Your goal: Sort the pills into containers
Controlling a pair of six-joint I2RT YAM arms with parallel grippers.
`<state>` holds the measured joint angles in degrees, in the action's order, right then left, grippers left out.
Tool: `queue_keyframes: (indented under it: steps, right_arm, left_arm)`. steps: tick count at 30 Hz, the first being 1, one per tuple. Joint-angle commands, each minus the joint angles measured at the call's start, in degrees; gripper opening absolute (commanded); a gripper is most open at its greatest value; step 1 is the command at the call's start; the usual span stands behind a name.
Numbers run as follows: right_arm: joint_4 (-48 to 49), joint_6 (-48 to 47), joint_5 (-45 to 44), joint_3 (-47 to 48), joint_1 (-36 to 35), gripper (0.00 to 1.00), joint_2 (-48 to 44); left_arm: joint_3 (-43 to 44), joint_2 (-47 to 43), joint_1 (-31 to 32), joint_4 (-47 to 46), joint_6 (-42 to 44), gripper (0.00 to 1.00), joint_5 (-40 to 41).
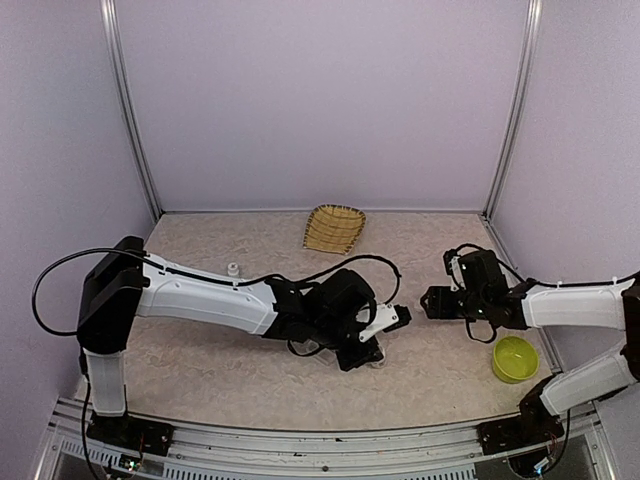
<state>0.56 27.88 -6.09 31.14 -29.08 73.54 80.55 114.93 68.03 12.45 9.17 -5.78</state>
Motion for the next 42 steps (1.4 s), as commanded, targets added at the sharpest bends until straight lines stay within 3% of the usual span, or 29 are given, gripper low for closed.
queue_keyframes:
  steps: [1, 8, 25, 42]
  right_arm:
    - [-0.25, -1.15, 4.49, 2.47, 1.26, 0.69, 2.76]
    - [-1.13, -3.07, 4.51, 4.85, 2.63, 0.56, 6.61]
    - [-1.05, -4.85, 2.52, 10.69, 4.01, 0.46, 16.02]
    - [-1.61, -6.15, 1.20, 13.25, 4.36, 0.30, 21.05]
  left_arm:
    - [2.36, 1.79, 0.51, 3.16, 0.15, 0.10, 1.61]
    - [3.71, 3.18, 1.02, 4.15, 0.23, 0.13, 2.35]
    - [5.31, 5.39, 1.29, 5.48, 0.19, 0.22, 1.58]
    - [5.59, 5.01, 1.35, 4.59, 0.17, 0.59, 2.41]
